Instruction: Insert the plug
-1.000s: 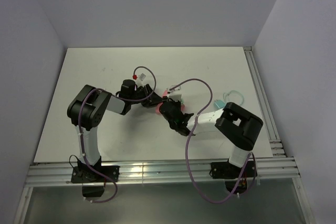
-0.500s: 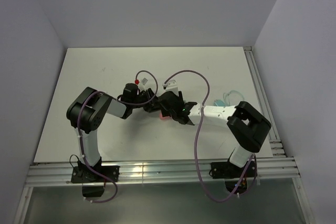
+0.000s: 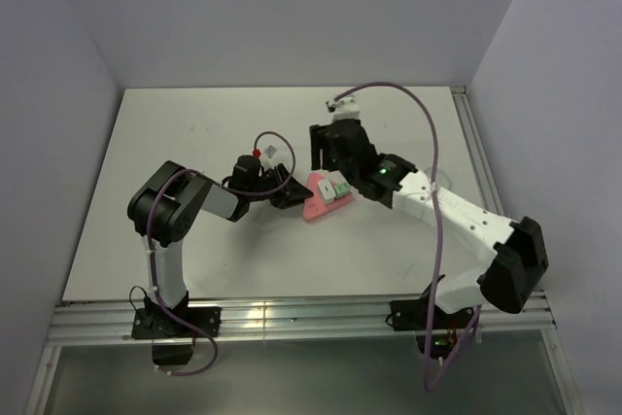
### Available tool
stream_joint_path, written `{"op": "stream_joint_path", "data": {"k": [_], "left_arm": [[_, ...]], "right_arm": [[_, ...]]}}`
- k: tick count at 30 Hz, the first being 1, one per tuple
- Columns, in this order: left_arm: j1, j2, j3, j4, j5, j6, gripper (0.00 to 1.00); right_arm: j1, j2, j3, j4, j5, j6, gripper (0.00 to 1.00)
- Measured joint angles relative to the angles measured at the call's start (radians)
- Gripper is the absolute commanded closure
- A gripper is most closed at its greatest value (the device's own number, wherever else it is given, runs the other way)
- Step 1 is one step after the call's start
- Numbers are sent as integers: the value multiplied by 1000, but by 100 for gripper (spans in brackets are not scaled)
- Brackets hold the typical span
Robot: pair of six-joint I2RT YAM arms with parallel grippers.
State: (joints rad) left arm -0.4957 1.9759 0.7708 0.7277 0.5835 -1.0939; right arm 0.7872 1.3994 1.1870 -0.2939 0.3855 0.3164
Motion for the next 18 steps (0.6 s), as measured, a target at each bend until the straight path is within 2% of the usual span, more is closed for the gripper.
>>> {"op": "stream_joint_path", "data": {"k": [4, 7, 12, 15, 16, 18], "left_arm": [[-10, 18, 48, -31, -27, -2, 100], [-18, 63, 127, -53, -37, -5, 100], [-26, 115, 213, -71, -65, -18, 99], [-28, 116, 246, -111, -85, -9, 71], [-30, 116, 256, -123, -93, -1, 56], [-33, 111, 262, -142, -114, 16, 43]], "right_arm": [[-117, -97, 2, -90, 32, 18, 34], [-251, -154, -25, -156, 41, 50, 37], [-431, -139, -65, -282, 35, 100, 46], [-471, -93, -113, -333, 23, 146, 46], [-478, -80, -140, -340, 13, 164, 46], [-488, -74, -194, -344, -11, 191, 46]]}}
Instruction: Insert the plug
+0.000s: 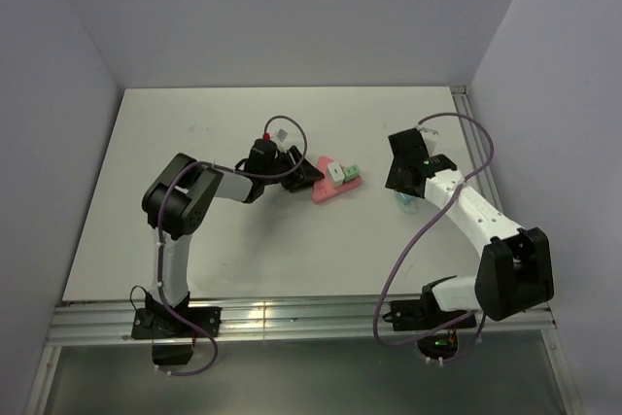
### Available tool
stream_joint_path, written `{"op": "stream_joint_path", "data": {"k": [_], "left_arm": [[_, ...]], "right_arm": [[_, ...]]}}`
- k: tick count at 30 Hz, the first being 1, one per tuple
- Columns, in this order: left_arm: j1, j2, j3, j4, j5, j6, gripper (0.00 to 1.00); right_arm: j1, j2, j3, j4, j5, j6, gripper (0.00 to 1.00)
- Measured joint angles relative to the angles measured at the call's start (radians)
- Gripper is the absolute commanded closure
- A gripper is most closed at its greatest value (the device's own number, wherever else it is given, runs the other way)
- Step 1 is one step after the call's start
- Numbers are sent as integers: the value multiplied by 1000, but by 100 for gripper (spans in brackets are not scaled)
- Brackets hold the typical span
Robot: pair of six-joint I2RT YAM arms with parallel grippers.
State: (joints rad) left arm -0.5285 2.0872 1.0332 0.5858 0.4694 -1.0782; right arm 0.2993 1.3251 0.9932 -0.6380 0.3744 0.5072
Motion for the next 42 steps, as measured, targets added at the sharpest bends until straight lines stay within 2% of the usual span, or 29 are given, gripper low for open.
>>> {"op": "stream_joint_path", "data": {"k": [7, 11, 21, 35, 42], "left_arm": [[-23, -87, -5, -113, -65, 72, 36], [-37, -181, -49, -144, -89, 93, 36], [-64, -412, -153, -202, -163, 166, 36], [-71, -480, -230, -233, -187, 202, 38], [-71, -480, -231, -234, -186, 203, 38]], "right_arm": [[-106, -1, -146, 27, -150, 75, 47], [-156, -2, -188, 60, -179, 90, 38], [-208, 73, -192, 146, -202, 71, 30], [-227, 179, -135, 209, -191, 57, 27], [-234, 231, -108, 224, -182, 61, 33]]}}
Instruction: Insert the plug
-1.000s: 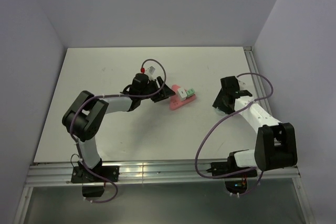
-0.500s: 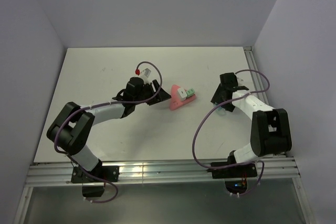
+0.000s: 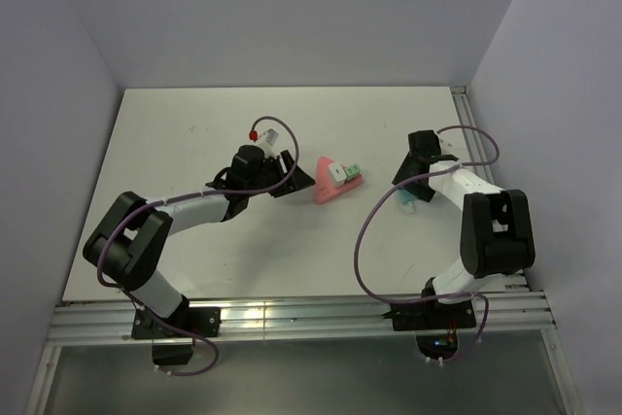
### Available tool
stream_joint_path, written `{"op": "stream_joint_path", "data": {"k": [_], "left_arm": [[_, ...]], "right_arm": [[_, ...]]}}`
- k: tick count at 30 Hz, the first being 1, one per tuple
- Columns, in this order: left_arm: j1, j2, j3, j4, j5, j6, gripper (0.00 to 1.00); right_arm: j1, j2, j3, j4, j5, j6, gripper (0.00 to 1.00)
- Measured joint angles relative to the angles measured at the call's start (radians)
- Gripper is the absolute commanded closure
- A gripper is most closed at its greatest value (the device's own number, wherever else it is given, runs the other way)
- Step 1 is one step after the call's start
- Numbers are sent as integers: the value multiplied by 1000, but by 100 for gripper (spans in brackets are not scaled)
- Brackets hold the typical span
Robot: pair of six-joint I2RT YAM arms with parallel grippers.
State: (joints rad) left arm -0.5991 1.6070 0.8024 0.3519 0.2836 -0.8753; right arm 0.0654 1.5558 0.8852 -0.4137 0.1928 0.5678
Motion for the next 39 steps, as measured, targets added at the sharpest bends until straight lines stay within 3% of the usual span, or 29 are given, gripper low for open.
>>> {"op": "stream_joint_path", "data": {"k": [6, 11, 19, 27, 39], "left_arm": [[0, -6, 0, -14, -2, 11, 38], [0, -22, 0, -26, -2, 23, 38], [0, -24, 0, -28, -1, 25, 39], [0, -24, -8, -27, -1, 25, 39], [0, -26, -50, -5, 14, 25, 40]], "right_arm": [[-5, 15, 19, 19, 12, -1, 52], [-7, 19, 18, 38, 18, 1, 36], [-7, 8, 4, 45, 23, -19, 32], [15, -99, -54, 29, 40, -69, 37], [98, -21, 44, -43, 78, -204, 43]]}}
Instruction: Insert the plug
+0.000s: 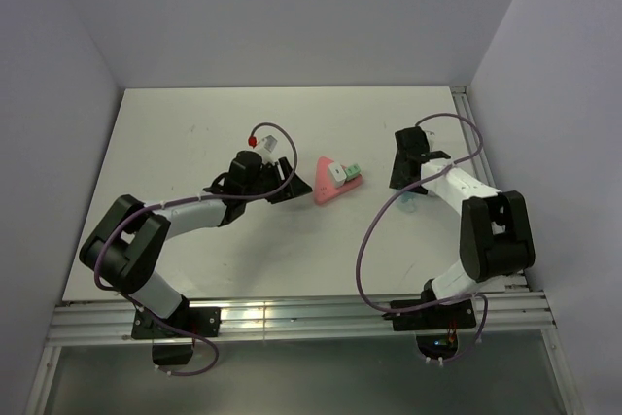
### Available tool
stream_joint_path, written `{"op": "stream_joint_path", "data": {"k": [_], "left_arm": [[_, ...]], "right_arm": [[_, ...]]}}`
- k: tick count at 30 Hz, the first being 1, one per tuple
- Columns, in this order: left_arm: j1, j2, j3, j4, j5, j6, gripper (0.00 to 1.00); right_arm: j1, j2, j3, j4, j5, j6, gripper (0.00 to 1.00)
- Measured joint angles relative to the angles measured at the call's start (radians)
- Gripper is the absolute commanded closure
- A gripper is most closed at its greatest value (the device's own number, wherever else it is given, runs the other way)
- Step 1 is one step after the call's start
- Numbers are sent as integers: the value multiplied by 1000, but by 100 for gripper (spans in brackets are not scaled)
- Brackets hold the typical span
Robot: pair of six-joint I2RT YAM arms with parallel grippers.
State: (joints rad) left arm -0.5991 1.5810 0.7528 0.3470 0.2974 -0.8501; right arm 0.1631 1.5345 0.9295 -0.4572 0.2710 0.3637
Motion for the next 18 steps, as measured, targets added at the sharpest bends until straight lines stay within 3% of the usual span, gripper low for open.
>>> {"op": "stream_joint_path", "data": {"k": [18], "left_arm": [[0, 0, -63, 113, 96, -9, 40]], "right_arm": [[0, 137, 84, -37, 27, -116, 32]]}}
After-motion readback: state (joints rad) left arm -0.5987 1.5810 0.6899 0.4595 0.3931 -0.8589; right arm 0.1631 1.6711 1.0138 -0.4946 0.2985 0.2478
